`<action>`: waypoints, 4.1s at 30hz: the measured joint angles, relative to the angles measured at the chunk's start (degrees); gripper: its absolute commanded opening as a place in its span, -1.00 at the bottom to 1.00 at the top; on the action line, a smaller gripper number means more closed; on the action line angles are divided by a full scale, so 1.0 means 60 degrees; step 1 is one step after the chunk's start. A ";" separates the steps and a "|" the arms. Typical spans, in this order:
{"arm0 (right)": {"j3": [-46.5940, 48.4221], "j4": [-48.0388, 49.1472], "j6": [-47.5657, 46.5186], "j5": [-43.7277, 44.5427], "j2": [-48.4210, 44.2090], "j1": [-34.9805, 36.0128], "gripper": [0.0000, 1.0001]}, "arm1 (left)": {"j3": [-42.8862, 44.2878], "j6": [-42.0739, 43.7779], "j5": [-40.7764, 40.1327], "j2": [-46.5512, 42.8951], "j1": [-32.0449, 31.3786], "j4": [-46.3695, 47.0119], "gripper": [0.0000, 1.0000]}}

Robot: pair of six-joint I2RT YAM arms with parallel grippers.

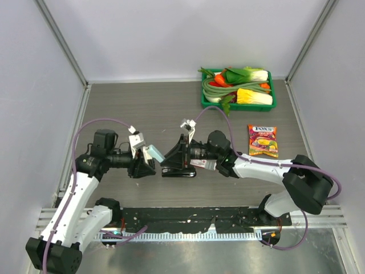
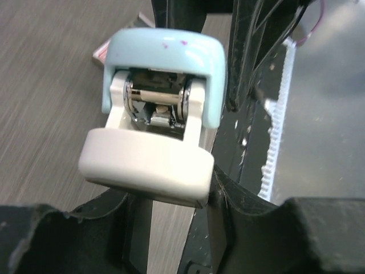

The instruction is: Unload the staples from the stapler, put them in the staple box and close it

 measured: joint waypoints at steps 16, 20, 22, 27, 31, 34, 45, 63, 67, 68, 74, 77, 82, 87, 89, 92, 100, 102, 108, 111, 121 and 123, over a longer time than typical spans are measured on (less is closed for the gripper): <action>-0.0929 0.0138 -0.0069 0.0058 0.0918 -0.0080 -0.98 | -0.1785 0.3708 -0.2153 0.0685 0.0007 0.0044 -0.65; -0.1242 0.0178 0.0029 0.0237 0.0918 -0.0117 -0.98 | -0.2014 0.4543 -0.2641 0.0685 0.0007 0.0204 -0.66; -0.1362 0.0208 0.0066 0.0313 0.0918 -0.0131 -0.99 | -0.2076 0.4816 -0.2779 0.0685 0.0007 0.0259 -0.66; -0.1679 0.0317 0.0219 0.0474 0.0918 -0.0131 -0.98 | -0.2193 0.5581 -0.3104 0.0681 0.0004 0.0364 -0.68; -0.1851 0.0211 0.0215 0.0707 0.0918 0.0004 -0.98 | -0.2277 0.6011 -0.3384 0.0681 0.0004 0.0492 -0.71; -0.1854 -0.0233 0.0062 0.1031 0.0831 0.0291 -0.98 | -0.2382 0.6313 -0.3614 0.0681 0.0004 0.0663 -0.72; -0.1953 -0.2470 -0.1035 0.2142 0.0047 0.1082 -0.98 | -0.2623 0.6706 -0.3960 0.0681 0.0004 0.1147 -0.73; -0.0776 -0.2878 -0.1381 0.3209 -0.0255 0.1220 -0.98 | -0.0149 0.3275 -0.1526 0.0495 0.0066 -0.0630 0.82; -0.0743 -0.2951 -0.1468 0.3322 -0.0838 0.1220 -0.98 | -0.0149 0.3104 -0.1082 0.0499 0.0197 -0.0699 0.85; -0.0743 -0.2965 -0.1494 0.3348 -0.1031 0.1220 -0.99 | -0.0149 0.3075 -0.0958 0.0514 0.0204 -0.0699 0.85; -0.0710 -0.3187 -0.1585 0.3453 -0.2014 0.1217 -0.98 | -0.0146 0.2302 -0.0448 0.0707 0.0313 -0.0404 0.86; -0.0718 -0.3526 -0.1625 0.3639 -0.2521 0.1217 -0.98 | -0.0087 0.1694 -0.0233 0.0805 0.0393 -0.0095 0.86; -0.0725 -0.4153 -0.1814 0.4022 -0.3191 0.1195 -0.99 | 0.0277 0.0069 0.0576 0.0841 0.0637 0.0721 0.86; -0.0747 -0.4594 -0.1953 0.4382 -0.3595 0.1093 -0.99 | 0.0452 -0.1683 0.1898 0.0903 0.0841 0.1778 0.89; -0.0743 -0.4601 -0.1985 0.4408 -0.3716 0.1002 -0.99 | 0.0211 -0.2503 0.2317 0.0903 0.0907 0.2605 0.94; -0.0739 -0.4590 -0.1963 0.4411 -0.3796 0.0943 -0.99 | -0.0382 -0.3701 0.2597 0.0903 0.0947 0.3901 0.94; -0.0736 -0.3909 -0.1300 0.4346 -0.4113 0.0758 -0.99 | -0.0885 -0.4870 0.2659 0.0812 0.0958 0.5184 0.94; -0.0736 -0.3566 -0.1060 0.4299 -0.4178 0.0681 -0.99 | -0.0929 -0.4914 0.2634 0.0703 0.0958 0.5344 0.94; -0.0557 -0.3370 -0.0896 0.4160 -0.4182 0.0576 -0.98 | -0.1104 -0.5049 0.2269 0.0590 0.0965 0.5770 0.93; -0.0182 -0.4003 -0.1235 0.4084 -0.3963 0.0572 -0.78 | -0.1158 -0.4674 0.2095 0.0561 0.0984 0.5672 0.92; 0.0586 -0.8684 -0.3308 0.3490 -0.2295 0.0557 -0.15 | -0.1133 -0.2357 0.1497 0.0164 0.0998 0.4054 0.93; 0.0295 -0.9034 -0.3300 0.3508 -0.2346 0.0557 -0.10 | -0.1100 -0.2102 0.1501 0.0098 0.0998 0.3850 0.93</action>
